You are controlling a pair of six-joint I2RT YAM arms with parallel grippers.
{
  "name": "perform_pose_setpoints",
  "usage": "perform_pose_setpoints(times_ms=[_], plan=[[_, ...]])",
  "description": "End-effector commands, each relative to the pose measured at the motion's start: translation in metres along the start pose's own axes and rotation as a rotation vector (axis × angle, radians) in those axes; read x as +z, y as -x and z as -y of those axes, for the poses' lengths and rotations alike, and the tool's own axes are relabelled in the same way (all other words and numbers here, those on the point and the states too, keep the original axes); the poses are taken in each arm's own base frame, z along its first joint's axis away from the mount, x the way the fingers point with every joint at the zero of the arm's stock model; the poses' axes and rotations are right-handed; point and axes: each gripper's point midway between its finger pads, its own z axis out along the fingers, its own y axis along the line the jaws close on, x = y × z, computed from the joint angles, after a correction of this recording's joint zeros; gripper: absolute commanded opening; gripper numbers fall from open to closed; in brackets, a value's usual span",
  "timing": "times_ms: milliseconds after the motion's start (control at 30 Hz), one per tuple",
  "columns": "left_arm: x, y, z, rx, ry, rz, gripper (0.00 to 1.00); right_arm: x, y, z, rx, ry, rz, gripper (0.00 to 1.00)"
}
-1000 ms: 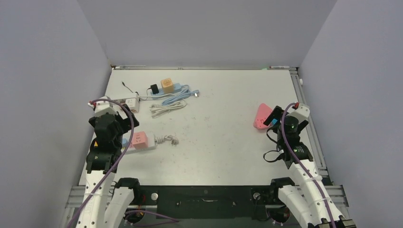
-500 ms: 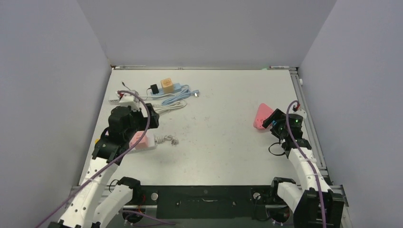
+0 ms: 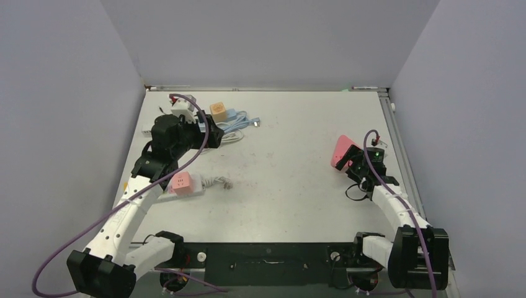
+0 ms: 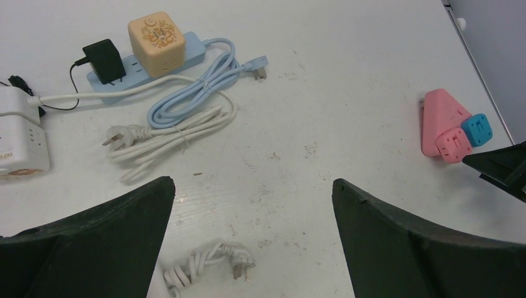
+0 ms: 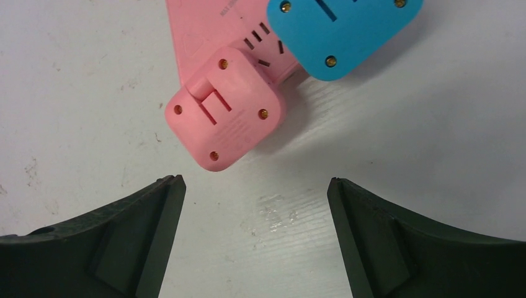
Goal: Pull the plug off the socket
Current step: Remove the plug from the socket.
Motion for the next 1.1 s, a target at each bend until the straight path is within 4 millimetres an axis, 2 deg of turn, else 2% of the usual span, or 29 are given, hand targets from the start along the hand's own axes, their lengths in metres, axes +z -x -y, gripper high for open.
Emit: perform_pose_setpoints(times_ms=[0, 33, 133, 367, 533, 767, 967, 1067], plan=[[-0.005, 0.008, 0.006, -0.003, -0.064, 0.055, 0.96, 0.004, 0.029, -0.024, 0.015, 0.005, 0.11, 0.9], [-0.005, 0.006, 0.006, -0.005, -0.065, 0.057, 0.96, 0.006, 0.024, -0.033, 0.007, 0.024, 0.096, 0.9], [-0.004, 0.001, 0.002, -0.003, -0.047, 0.05, 0.96, 0.015, 0.026, -0.039, 0.025, 0.008, 0.116, 0.9], [0.003, -0.009, 0.004, -0.002, -0.055, 0.005, 0.96, 0.031, 0.023, -0.036, 0.126, -0.006, 0.143, 0.9], [0.002, -0.009, 0.004, 0.001, -0.055, 0.009, 0.96, 0.035, 0.03, -0.033, 0.136, -0.054, 0.183, 0.9], [0.004, -0.013, 0.006, 0.0, -0.064, -0.007, 0.96, 0.045, 0.025, -0.025, 0.152, -0.123, 0.176, 0.91], [0.001, -0.011, 0.009, 0.007, -0.07, 0.003, 0.96, 0.048, 0.02, -0.035, 0.119, -0.113, 0.175, 0.98], [0.002, -0.012, 0.009, 0.008, -0.07, -0.002, 0.96, 0.046, 0.021, -0.04, 0.098, -0.099, 0.189, 0.92]])
